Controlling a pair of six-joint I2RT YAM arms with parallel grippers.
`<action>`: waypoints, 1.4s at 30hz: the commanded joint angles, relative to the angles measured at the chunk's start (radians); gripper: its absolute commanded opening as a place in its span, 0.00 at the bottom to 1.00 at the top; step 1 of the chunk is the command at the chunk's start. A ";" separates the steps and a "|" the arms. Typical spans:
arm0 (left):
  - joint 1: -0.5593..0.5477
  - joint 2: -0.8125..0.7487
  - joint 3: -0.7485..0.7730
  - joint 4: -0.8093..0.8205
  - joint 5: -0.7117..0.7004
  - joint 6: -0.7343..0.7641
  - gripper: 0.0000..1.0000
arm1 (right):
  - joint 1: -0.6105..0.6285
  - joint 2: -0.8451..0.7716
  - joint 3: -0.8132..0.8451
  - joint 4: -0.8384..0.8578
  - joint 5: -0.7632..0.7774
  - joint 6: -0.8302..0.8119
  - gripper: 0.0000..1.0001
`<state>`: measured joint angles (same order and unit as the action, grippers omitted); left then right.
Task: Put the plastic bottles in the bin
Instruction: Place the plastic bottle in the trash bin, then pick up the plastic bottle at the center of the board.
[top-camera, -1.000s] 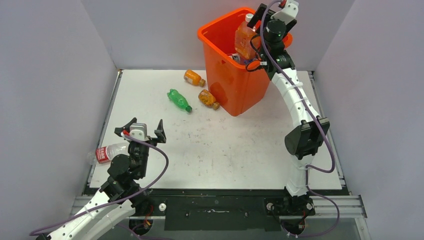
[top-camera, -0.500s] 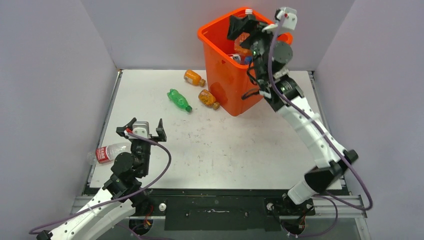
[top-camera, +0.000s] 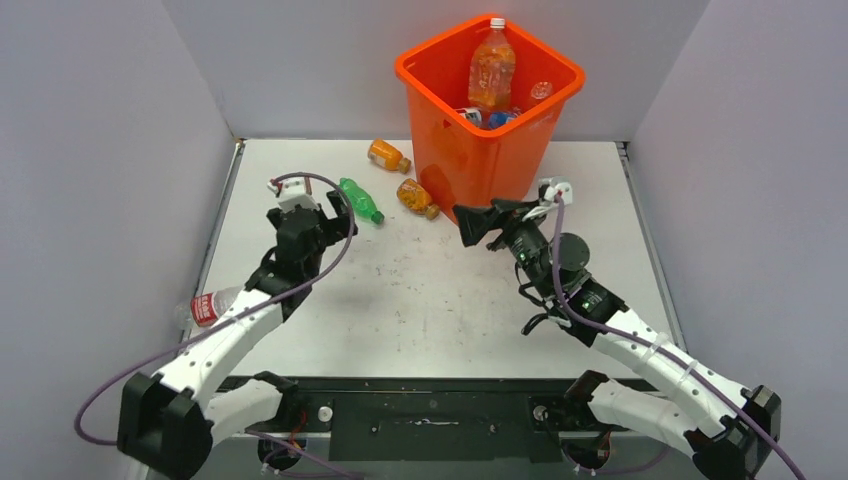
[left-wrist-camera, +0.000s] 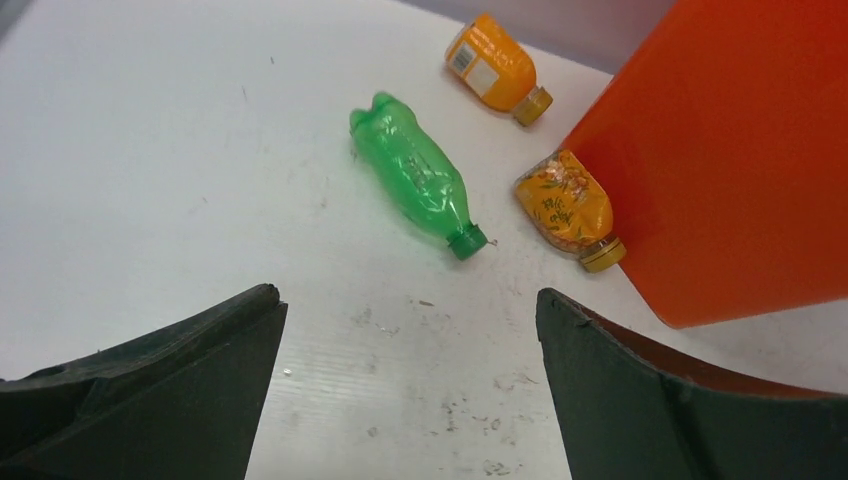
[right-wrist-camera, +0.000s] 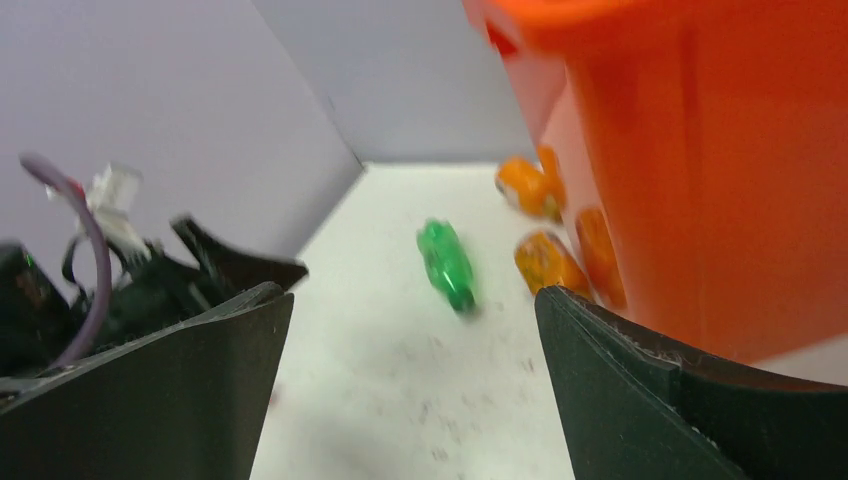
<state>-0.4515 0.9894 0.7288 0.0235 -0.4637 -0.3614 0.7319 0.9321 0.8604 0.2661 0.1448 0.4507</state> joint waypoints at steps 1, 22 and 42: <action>0.039 0.191 0.039 0.050 0.087 -0.391 0.96 | 0.009 -0.065 -0.145 0.036 -0.034 0.061 0.97; 0.236 0.997 0.792 -0.343 0.247 -0.647 0.96 | 0.043 -0.032 -0.384 0.108 -0.074 0.163 0.97; 0.241 1.213 0.906 -0.363 0.328 -0.592 0.69 | 0.042 -0.086 -0.331 0.032 -0.075 0.146 0.96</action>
<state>-0.2153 2.2108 1.6821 -0.3920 -0.1741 -0.9596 0.7677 0.8890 0.4995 0.2840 0.0696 0.6033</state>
